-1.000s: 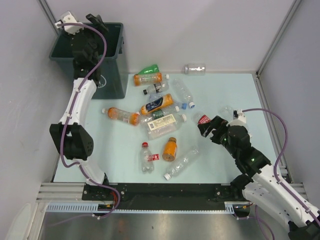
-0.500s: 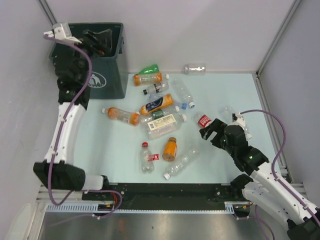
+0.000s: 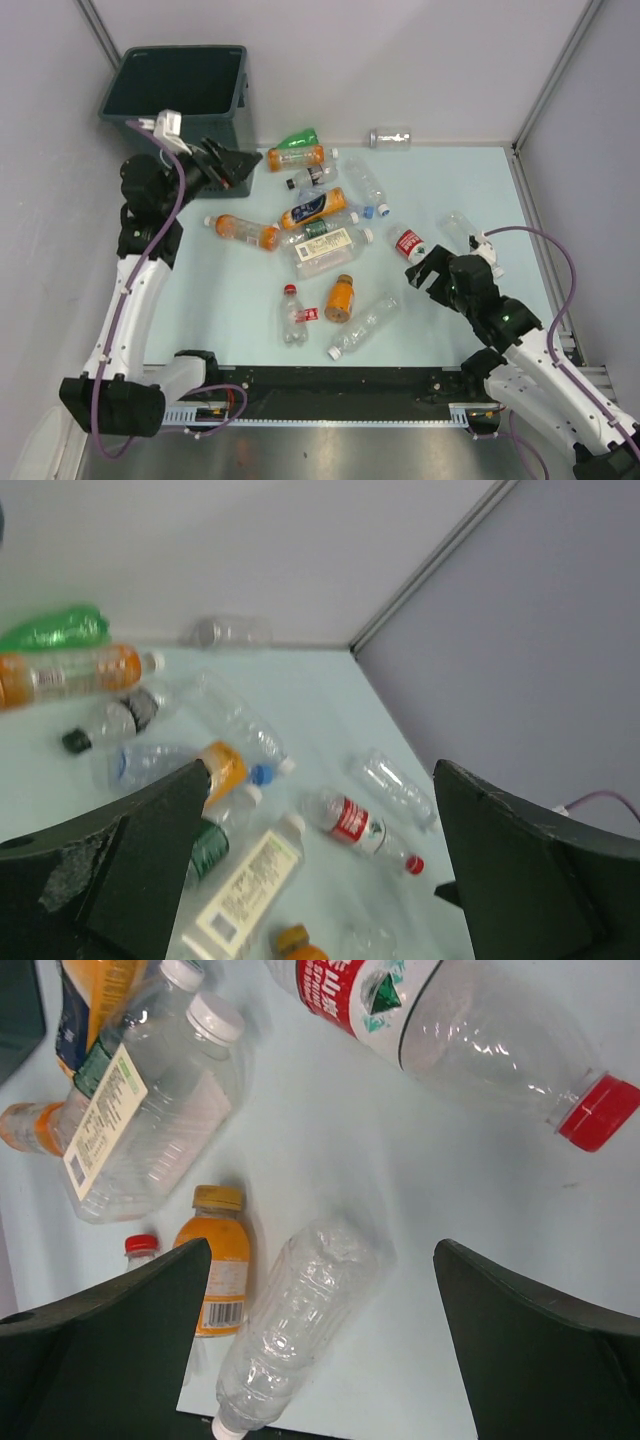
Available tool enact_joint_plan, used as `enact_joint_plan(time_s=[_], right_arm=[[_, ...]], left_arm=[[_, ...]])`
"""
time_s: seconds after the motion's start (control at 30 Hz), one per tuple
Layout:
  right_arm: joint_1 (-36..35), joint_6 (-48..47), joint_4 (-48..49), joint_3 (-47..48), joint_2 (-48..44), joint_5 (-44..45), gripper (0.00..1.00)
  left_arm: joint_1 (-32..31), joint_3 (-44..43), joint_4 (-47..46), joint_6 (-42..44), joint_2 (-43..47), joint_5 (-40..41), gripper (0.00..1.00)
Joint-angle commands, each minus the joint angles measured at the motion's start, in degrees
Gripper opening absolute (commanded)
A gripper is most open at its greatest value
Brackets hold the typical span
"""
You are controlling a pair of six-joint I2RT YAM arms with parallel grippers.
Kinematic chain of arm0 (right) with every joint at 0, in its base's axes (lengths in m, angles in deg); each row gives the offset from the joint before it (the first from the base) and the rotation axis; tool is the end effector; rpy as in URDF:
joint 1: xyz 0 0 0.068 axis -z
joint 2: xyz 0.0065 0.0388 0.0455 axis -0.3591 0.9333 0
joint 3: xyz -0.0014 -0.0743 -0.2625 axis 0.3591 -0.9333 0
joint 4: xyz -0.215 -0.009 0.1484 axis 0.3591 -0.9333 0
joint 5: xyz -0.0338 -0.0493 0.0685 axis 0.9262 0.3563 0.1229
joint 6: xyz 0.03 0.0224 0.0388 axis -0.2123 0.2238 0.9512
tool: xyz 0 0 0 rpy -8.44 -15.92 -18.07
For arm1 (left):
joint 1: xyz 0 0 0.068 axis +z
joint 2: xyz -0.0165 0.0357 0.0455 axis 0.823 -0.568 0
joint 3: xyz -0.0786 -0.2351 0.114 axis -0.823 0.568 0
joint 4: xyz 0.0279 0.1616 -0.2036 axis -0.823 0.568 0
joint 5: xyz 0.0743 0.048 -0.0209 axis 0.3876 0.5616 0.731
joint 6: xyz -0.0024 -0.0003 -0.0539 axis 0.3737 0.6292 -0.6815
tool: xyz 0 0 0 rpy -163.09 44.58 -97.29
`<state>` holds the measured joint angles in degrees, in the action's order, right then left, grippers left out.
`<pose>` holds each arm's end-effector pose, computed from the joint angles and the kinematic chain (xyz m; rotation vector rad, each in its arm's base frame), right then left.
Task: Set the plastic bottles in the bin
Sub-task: Pick up the plastic bottle at the center of the board.
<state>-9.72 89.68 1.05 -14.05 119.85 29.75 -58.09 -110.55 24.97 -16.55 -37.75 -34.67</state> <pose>0.1267 0.0660 0.2488 0.5097 2.1714 0.5459 0.2428 -0.0303 0.4401 0.0204 1.5747 -0.9424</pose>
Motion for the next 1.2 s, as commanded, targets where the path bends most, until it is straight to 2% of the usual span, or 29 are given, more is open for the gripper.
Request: enact_joint_plan(time_s=[0.0,0.2,0.3,0.43,0.57,0.73,0.87,1.17], right_arm=[[-0.35,0.91,-1.94,1.7,1.05,-0.8,0.98],[-4.91,8.03,-2.2,0.38,5.97,3.94,0.97],[-9.39,11.19,-0.89,0.12,8.08,7.37,0.97],[-14.05,15.23,1.66,-0.15,14.39,8.87,0.97],[-15.9,19.01,4.3,-0.06,19.67,8.87,0.98],[-17.66,24.8,4.83,-0.06,23.46,9.66,0.97],[-18.63,27.1,6.84,-0.06,25.66,10.72,0.97],[-19.51,30.36,9.93,-0.15,31.99,10.19,0.9]], left_arm=[[0.24,6.9,4.42,0.85,7.68,-0.97,1.0],[0.24,14.91,11.89,4.62,16.37,-0.88,1.0],[0.24,18.86,15.76,7.61,19.55,0.08,1.0],[0.24,24.49,16.82,9.29,23.59,0.61,1.0],[0.15,29.32,15.33,7.89,23.52,-1.75,1.0],[0.24,30.56,16.56,7.62,20.53,-5.36,1.0],[0.24,32.67,15.59,6.66,19.65,-3.79,1.0],[0.33,30.39,20.95,10.96,20.35,1.05,1.0]])
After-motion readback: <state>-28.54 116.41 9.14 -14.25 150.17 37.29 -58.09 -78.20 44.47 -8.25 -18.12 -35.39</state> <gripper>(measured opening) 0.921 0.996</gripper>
